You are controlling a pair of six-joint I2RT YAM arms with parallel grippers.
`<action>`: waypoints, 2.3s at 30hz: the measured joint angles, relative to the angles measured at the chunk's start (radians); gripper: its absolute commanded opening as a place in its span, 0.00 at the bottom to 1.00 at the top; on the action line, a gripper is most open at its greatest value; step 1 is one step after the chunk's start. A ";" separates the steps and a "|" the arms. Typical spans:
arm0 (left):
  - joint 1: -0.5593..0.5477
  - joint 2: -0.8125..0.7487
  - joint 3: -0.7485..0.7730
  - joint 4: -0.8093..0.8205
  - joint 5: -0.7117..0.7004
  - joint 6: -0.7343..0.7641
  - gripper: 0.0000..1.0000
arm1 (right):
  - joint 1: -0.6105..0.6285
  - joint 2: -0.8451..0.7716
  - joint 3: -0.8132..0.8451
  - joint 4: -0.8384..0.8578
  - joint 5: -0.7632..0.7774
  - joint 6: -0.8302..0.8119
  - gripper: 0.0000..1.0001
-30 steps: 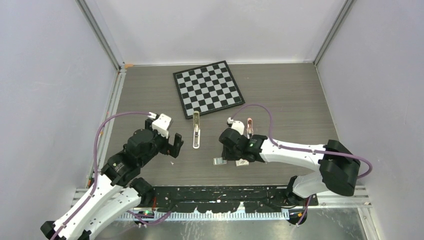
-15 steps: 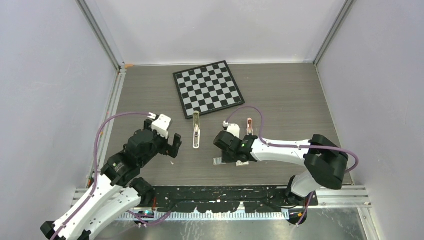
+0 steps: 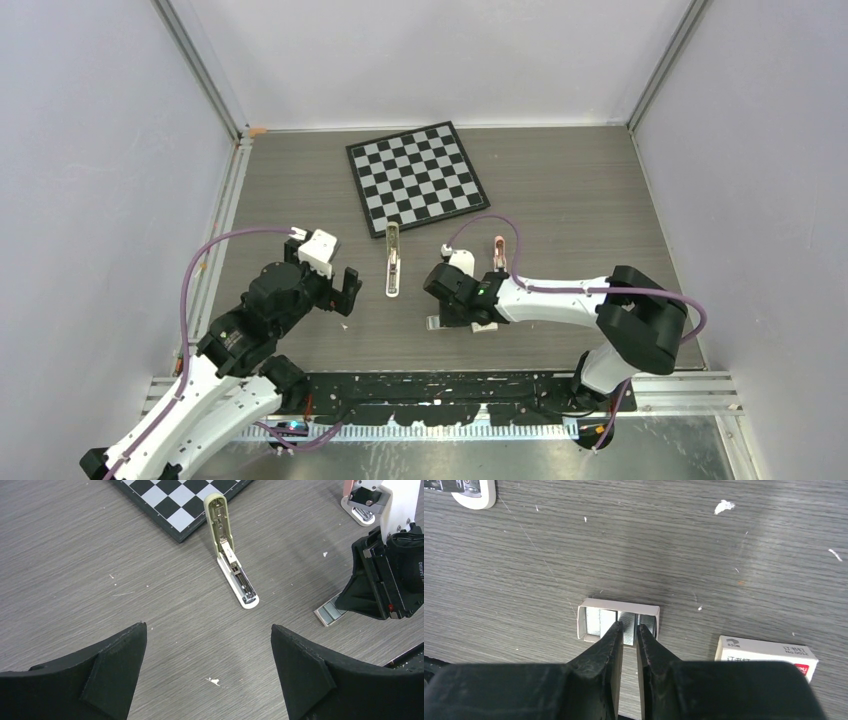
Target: Load the staples into the stapler
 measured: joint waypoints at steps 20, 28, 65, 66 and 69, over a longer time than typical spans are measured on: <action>0.000 0.009 0.000 0.000 0.010 0.003 0.94 | 0.001 0.003 0.000 0.034 -0.025 -0.019 0.25; 0.000 0.009 0.000 0.000 0.019 0.003 0.93 | 0.004 -0.006 0.003 0.047 -0.028 -0.021 0.24; 0.000 0.006 -0.003 0.003 0.053 0.018 0.92 | 0.057 0.055 0.091 -0.033 0.057 -0.007 0.25; 0.000 0.004 -0.005 0.003 0.055 0.020 0.92 | 0.057 0.055 0.091 -0.039 0.062 -0.005 0.24; 0.000 0.001 -0.008 0.005 0.060 0.023 0.92 | 0.057 0.055 0.091 -0.055 0.073 0.004 0.25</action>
